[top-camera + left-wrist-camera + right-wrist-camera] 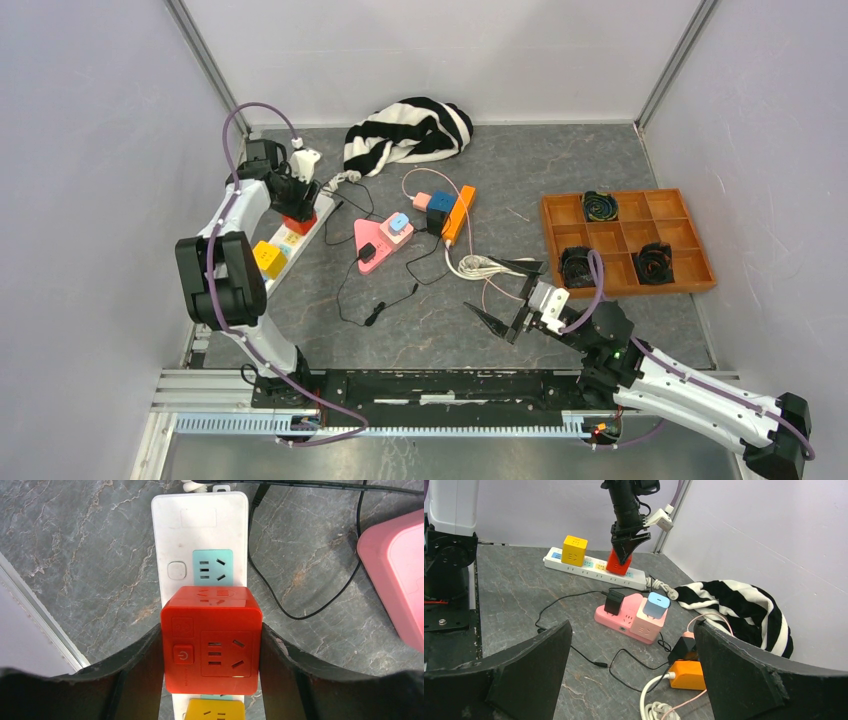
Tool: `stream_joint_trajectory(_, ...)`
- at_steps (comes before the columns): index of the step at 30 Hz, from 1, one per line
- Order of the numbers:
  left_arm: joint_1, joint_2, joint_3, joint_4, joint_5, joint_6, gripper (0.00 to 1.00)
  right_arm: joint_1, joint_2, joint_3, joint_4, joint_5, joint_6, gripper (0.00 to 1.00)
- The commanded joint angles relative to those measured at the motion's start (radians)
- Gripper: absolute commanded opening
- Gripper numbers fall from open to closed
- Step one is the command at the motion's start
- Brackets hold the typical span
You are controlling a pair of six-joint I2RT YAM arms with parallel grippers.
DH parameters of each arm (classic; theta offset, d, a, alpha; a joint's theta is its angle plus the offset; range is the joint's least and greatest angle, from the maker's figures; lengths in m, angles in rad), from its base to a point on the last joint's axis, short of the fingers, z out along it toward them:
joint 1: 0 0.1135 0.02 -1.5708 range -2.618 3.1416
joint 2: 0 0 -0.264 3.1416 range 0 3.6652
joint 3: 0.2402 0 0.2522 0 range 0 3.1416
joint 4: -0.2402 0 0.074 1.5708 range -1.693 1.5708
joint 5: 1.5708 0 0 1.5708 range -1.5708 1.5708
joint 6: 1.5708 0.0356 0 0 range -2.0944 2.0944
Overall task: Insert the plug
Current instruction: Insert the plug into the socket.
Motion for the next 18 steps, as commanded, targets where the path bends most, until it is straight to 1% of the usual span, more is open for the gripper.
stream_joint_trajectory(1, -0.002, -0.003, -0.079, 0.076, 0.067, -0.098, 0.02, 0.000, -0.013, -0.013, 0.043, 0.017, -0.005, 0.98)
stream_joint_trajectory(4, 0.002, -0.006, -0.086, 0.103, 0.090, -0.078, 0.02, 0.001, -0.023, -0.014, 0.042, 0.022, -0.005, 0.98)
stream_joint_trajectory(8, 0.029, 0.039, -0.089, 0.058, 0.055, 0.007, 0.02, 0.000, -0.035, -0.014, 0.039, 0.028, -0.005, 0.98)
stream_joint_trajectory(11, 0.032, 0.030, -0.140, 0.055, 0.053, 0.037, 0.02, 0.001, -0.038, -0.017, 0.033, 0.032, -0.004, 0.98)
stream_joint_trajectory(14, 0.034, -0.001, -0.213, 0.114, 0.084, 0.022, 0.02, 0.000, -0.029, -0.015, 0.039, 0.032, 0.002, 0.98)
stream_joint_trajectory(18, 0.037, 0.036, -0.253, 0.129, 0.073, 0.051, 0.02, 0.000, -0.029, -0.011, 0.044, 0.022, 0.008, 0.98)
